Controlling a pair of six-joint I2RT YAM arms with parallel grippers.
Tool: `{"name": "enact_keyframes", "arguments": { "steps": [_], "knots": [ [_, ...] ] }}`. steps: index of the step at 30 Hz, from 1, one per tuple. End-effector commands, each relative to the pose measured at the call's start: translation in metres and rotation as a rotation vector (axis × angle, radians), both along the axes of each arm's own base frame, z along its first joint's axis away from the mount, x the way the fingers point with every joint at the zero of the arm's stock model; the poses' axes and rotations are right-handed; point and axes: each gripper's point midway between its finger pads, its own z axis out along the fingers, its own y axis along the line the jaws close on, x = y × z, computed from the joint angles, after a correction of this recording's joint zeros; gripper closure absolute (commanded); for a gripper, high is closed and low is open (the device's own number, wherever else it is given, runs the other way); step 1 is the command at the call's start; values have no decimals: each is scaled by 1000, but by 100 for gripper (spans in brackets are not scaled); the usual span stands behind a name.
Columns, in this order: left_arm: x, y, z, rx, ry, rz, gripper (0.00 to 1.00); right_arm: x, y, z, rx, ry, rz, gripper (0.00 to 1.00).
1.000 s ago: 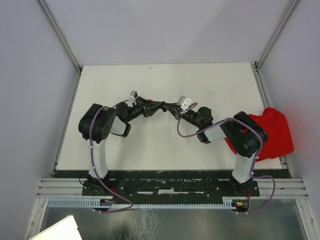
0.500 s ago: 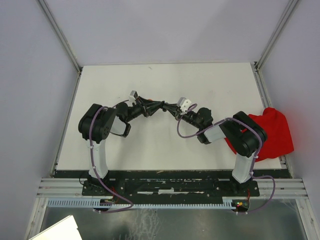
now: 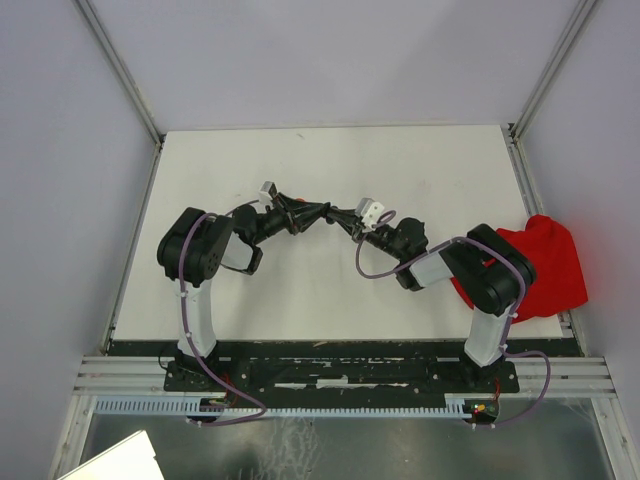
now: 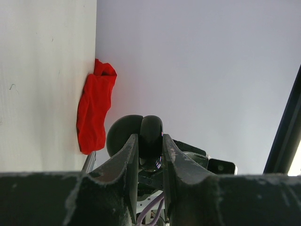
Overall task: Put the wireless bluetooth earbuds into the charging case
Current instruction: Place the earbud in the charging case.
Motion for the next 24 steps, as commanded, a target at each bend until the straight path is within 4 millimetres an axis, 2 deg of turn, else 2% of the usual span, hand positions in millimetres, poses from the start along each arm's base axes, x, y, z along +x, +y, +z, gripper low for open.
{"name": "enact_keyframes", "arguments": {
  "steps": [1, 6, 16, 17, 19, 24],
  "knots": [
    [-5, 1, 44, -73, -125, -9, 97, -6, -1, 16, 24, -37, 4, 99],
    [-6, 1, 48, -88, -128, -10, 97, -5, -1, 14, 25, -26, 5, 94],
    [-5, 2, 45, -88, -121, -6, 97, -7, -3, 17, 47, -5, -1, 57],
    [-6, 2, 45, -86, -123, -7, 97, -6, -4, 20, 52, -9, -6, 57],
    [-5, 2, 43, -83, -121, -5, 97, -6, -6, 32, 82, -10, -20, 48],
    [-4, 1, 37, -76, -109, -3, 97, -4, -15, 68, 169, -25, -62, 35]
  ]
}}
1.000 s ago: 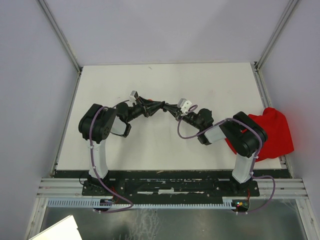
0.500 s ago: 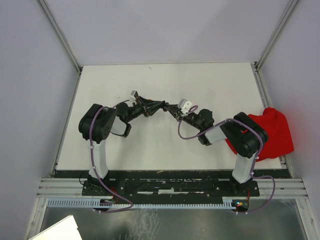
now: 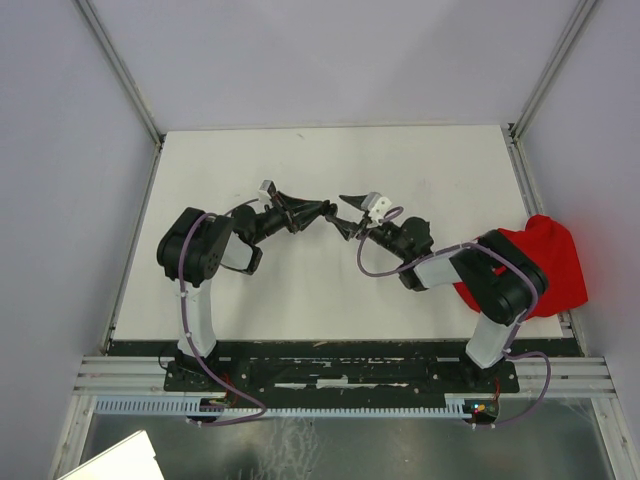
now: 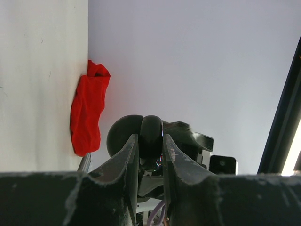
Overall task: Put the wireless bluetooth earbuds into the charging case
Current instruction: Place the earbud in the charging case, then close the charging case.
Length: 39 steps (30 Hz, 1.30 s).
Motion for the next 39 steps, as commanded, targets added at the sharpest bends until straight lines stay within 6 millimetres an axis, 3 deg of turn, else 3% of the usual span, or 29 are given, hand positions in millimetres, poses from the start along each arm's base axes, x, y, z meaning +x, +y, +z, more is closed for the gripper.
{"name": "enact_keyframes", "arguments": {
  "steps": [1, 5, 8, 10, 12, 14, 15, 19, 25, 28, 39],
  "knots": [
    [-2, 2, 28, -48, -91, 1, 97, -2, -13, 56, 137, -50, -56, 32],
    [-2, 1, 25, -43, -89, 0, 97, 3, -30, 68, 188, -34, -150, 24],
    [-1, 1, 24, -39, -88, 0, 97, 16, -53, 67, 241, 60, -288, 27],
    [-1, 0, 24, -38, -88, -3, 97, 28, -75, 58, 314, 218, -431, 32],
    [1, 1, 24, -36, -81, 4, 97, 29, -82, 45, 204, 325, -498, 28],
    [5, 2, 24, -32, -65, 23, 97, 27, -90, 30, 39, 430, -558, 4],
    [7, 2, 24, -28, -50, 37, 97, 26, -96, 24, -29, 473, -596, 0],
    [20, 9, 23, 3, 21, 147, 97, 22, -112, 10, -154, 506, -661, 0],
    [36, 8, 42, 58, 70, 305, 97, 18, -115, -20, -158, 497, -672, 0],
    [41, 0, 39, 106, 125, 332, 97, 19, -110, -29, -129, 457, -651, 1],
    [42, -30, 23, 168, 245, 355, 97, 32, -67, -33, -47, 367, -581, 1]
  ]
}}
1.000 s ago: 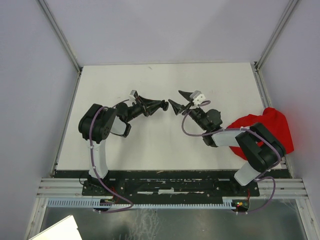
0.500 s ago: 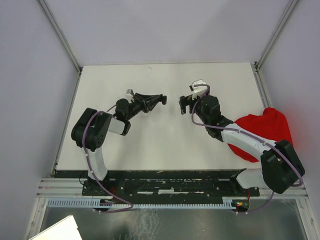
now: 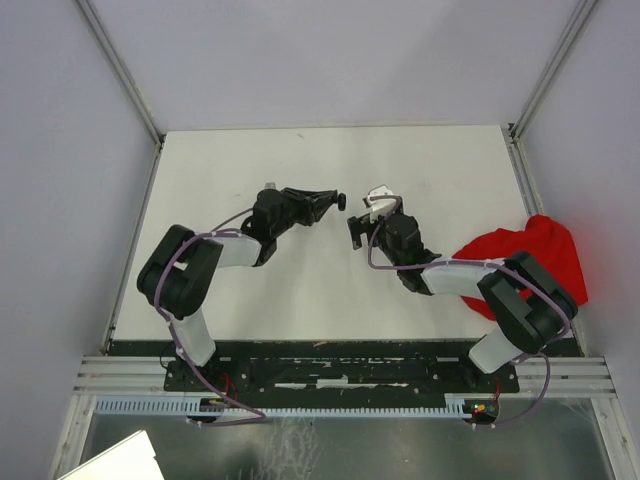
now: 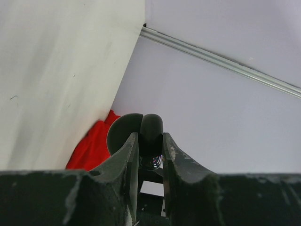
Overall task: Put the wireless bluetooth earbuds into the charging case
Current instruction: Close the charging case.
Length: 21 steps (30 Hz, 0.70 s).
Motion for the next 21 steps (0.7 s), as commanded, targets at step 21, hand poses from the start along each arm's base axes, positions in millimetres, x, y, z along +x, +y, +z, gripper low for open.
{"name": "enact_keyframes", "arguments": {
  "steps": [21],
  "knots": [
    [-15, -21, 2, -8, 0, -23, 97, 45, 21, 21, 35, -168, -104, 1]
  ]
}}
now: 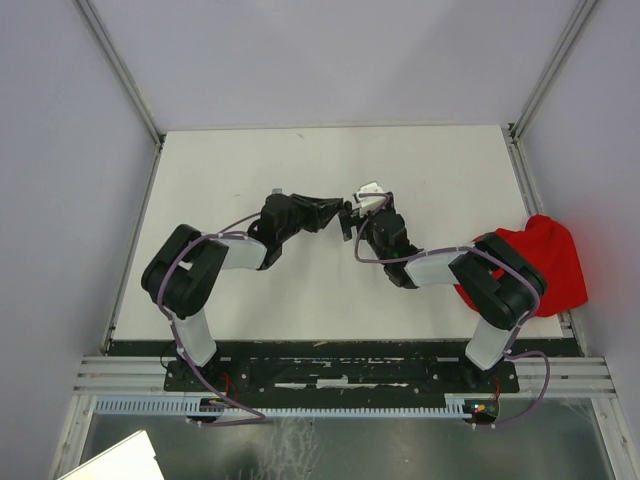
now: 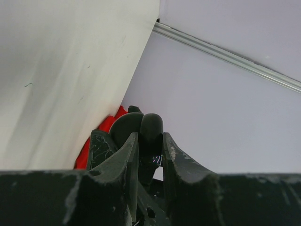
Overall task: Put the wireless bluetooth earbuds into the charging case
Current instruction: Close the charging case.
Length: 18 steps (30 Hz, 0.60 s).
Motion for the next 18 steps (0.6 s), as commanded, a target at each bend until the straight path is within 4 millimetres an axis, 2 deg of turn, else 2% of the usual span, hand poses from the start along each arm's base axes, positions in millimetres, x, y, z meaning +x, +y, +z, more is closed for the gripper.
{"name": "enact_keyframes", "arguments": {
  "steps": [1, 12, 18],
  "knots": [
    [-5, 1, 17, -46, -48, -1, 97, 15, -5, 27, 6, -80, -71, 0],
    [-8, 1, 17, -48, -83, -15, 97, 8, -46, 34, -60, -111, -212, 0],
    [2, -4, 0, 73, -162, -89, 97, 4, -60, 31, -11, 79, -276, 0]
  ]
}}
